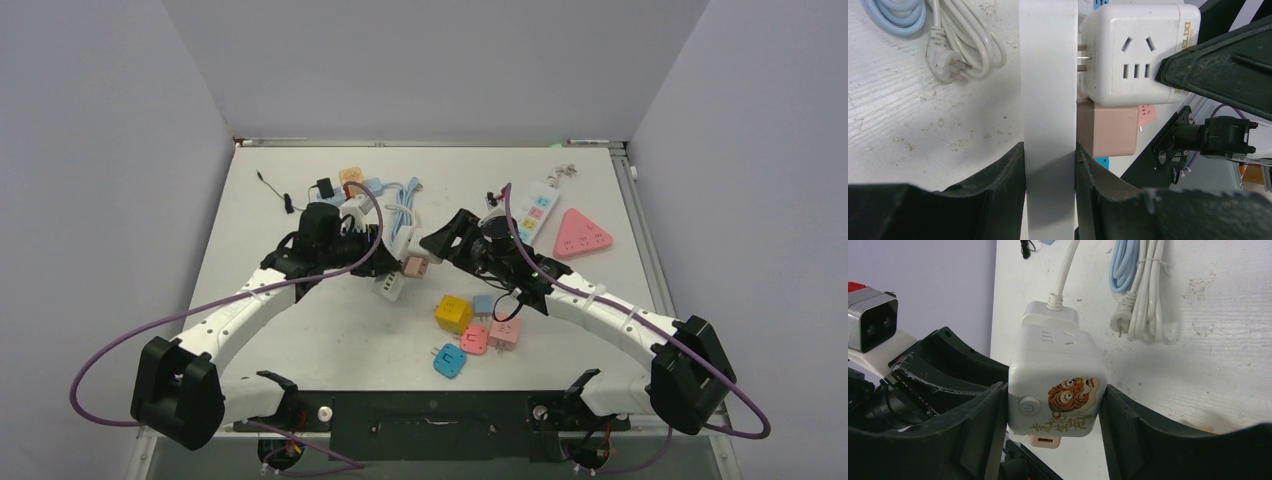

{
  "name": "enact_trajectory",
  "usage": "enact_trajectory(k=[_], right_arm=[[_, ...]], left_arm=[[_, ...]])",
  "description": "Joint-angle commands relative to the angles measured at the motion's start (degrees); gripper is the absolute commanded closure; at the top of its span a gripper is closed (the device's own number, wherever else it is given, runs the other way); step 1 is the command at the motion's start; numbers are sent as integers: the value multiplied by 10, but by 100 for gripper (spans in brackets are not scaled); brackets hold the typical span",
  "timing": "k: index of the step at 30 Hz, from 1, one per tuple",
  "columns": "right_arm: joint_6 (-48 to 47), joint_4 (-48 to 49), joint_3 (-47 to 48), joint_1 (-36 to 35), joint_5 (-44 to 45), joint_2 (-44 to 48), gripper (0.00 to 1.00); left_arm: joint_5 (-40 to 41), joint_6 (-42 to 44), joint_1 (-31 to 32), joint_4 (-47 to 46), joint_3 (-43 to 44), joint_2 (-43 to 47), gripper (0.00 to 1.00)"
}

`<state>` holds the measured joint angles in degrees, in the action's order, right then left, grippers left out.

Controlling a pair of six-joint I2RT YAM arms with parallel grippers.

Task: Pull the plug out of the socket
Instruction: Remove the plug from the socket.

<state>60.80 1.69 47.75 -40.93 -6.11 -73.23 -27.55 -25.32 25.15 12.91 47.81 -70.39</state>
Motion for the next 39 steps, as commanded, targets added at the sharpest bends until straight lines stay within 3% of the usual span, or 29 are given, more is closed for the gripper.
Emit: enact_trajectory(k=[1,19,31,39], right_arm=[[-1,24,-6,6,6,22,95],[-17,-36,33,6,30,1,95],[-18,-37,36,4,33,-7,95],[-52,-59,34,4,59,41,95]], left_arm=[[-25,-10,-8,-61,16,3,100],[60,38,19,-1,37,2,100],[55,38,21,-3,37,4,100],[51,14,-23,-20,27,24,100]])
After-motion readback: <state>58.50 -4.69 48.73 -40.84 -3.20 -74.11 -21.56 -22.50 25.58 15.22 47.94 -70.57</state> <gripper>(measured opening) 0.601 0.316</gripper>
